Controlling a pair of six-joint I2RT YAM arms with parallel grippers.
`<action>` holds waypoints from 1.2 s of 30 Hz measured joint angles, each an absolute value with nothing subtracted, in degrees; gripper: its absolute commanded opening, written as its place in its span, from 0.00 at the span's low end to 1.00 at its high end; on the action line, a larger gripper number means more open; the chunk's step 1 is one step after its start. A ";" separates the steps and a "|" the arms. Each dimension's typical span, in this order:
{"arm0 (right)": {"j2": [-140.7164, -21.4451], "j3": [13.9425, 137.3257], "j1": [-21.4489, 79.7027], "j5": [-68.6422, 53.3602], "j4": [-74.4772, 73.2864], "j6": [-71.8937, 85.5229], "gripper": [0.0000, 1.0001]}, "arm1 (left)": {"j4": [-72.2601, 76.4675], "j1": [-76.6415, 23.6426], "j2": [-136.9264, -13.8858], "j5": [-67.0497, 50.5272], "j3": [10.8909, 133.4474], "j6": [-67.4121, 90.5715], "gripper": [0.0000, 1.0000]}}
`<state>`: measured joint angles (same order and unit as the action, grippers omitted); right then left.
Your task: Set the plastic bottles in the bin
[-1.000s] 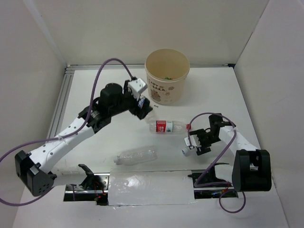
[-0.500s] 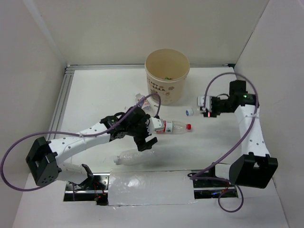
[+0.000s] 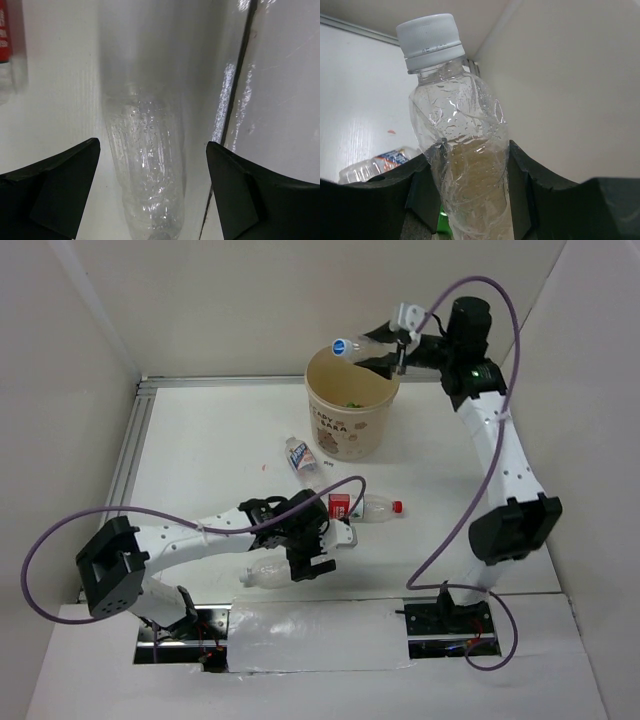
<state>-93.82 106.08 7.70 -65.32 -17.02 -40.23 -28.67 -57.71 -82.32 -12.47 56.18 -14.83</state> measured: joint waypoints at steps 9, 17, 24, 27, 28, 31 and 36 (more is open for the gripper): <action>-113.65 123.70 11.62 -64.60 -16.64 -34.74 0.77 | -25.69 -58.65 -90.65 -4.69 53.76 -12.82 0.87; -115.72 118.41 8.93 -63.92 -19.18 -33.43 1.00 | -23.68 -58.65 -90.94 -1.15 53.65 -11.35 0.31; -104.14 112.36 5.34 -61.52 -20.58 -31.18 1.00 | -24.45 -58.63 -86.56 -0.73 54.08 -10.35 0.16; -96.01 108.29 2.55 -59.37 -22.04 -31.22 0.99 | -26.17 -57.76 -82.04 -2.15 58.98 -10.20 0.15; -93.14 106.50 1.28 -58.81 -22.61 -31.83 0.80 | -25.93 -57.32 -80.60 -2.74 61.52 -10.17 0.15; -85.32 99.53 -2.94 -58.78 -26.20 -35.88 0.26 | -22.61 -54.81 -77.34 -4.29 70.26 -10.11 0.16; -77.47 82.63 -6.98 -57.89 -32.95 -43.94 0.36 | -12.05 -49.30 -77.30 -7.16 80.90 -8.38 0.17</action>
<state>-77.47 82.63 -6.98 -57.89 -32.95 -43.94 -12.05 -49.30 -77.30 -7.16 80.90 -8.38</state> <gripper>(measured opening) 0.130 0.579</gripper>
